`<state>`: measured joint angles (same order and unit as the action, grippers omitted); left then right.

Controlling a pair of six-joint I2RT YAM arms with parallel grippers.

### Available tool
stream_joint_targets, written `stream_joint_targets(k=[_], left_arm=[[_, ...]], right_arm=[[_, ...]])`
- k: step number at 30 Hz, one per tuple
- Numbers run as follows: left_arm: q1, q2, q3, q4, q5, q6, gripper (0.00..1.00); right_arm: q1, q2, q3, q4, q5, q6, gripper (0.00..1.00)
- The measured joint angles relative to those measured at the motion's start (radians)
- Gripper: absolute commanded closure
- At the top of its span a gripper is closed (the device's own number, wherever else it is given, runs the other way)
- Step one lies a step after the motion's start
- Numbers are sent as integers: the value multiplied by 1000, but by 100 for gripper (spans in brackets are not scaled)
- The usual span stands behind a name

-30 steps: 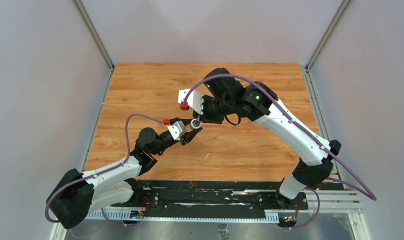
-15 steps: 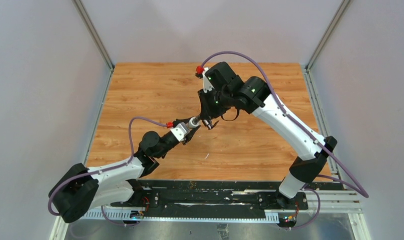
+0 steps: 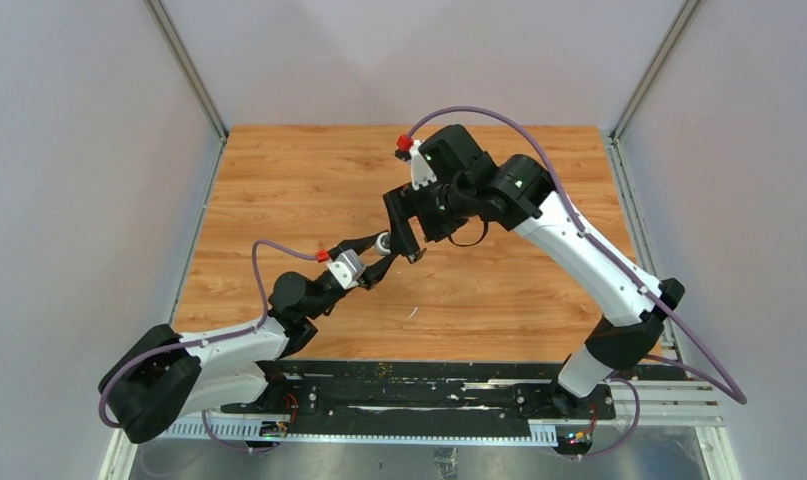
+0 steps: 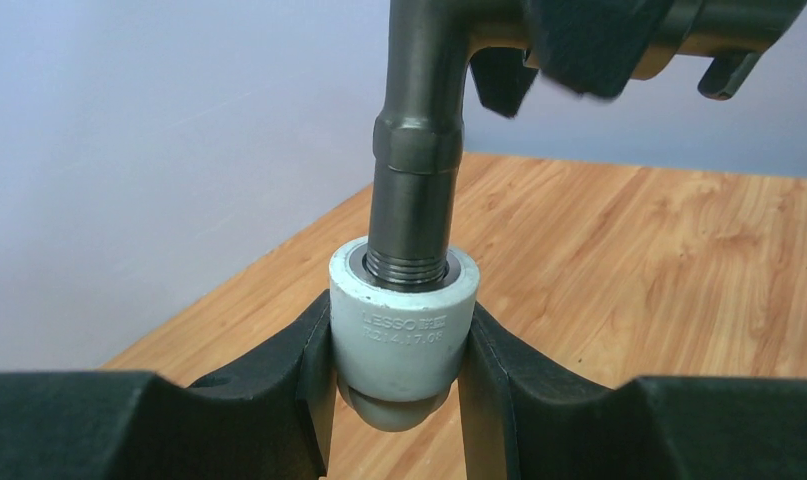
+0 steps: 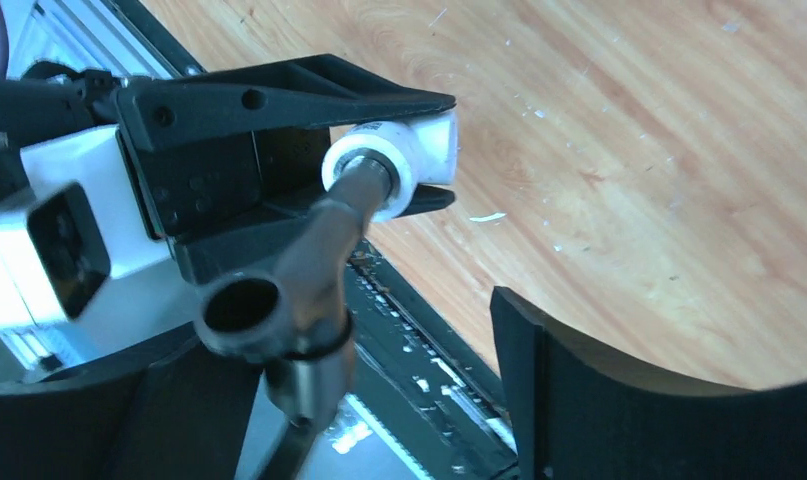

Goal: Install the water faucets

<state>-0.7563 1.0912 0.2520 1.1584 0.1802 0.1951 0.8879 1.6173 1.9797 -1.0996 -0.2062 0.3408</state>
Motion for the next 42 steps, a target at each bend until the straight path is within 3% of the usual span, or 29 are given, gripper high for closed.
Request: stream_joint_targets(k=[3, 13, 18, 21, 25, 30, 36, 42], left_arm=[[0, 3, -11, 40, 16, -32, 100], [-1, 161, -30, 231, 146, -194, 100], [1, 193, -30, 266, 274, -267, 100], [13, 193, -26, 272, 385, -309, 100], [47, 193, 2, 268, 514, -375, 100], [61, 193, 77, 192, 646, -409, 100], [61, 193, 137, 59, 705, -386, 100], [61, 190, 172, -75, 726, -336, 100]], right_arm=[[0, -37, 0, 2, 5, -33, 1], [0, -203, 4, 177, -89, -251, 1], [0, -255, 0, 242, -119, -526, 1], [0, -304, -79, 253, -144, -786, 0], [0, -348, -175, 130, -212, -1166, 0], [0, -325, -109, -67, -266, -1493, 1], [13, -269, -24, -248, -317, -1712, 2], [64, -200, -24, -327, -325, -1807, 13]])
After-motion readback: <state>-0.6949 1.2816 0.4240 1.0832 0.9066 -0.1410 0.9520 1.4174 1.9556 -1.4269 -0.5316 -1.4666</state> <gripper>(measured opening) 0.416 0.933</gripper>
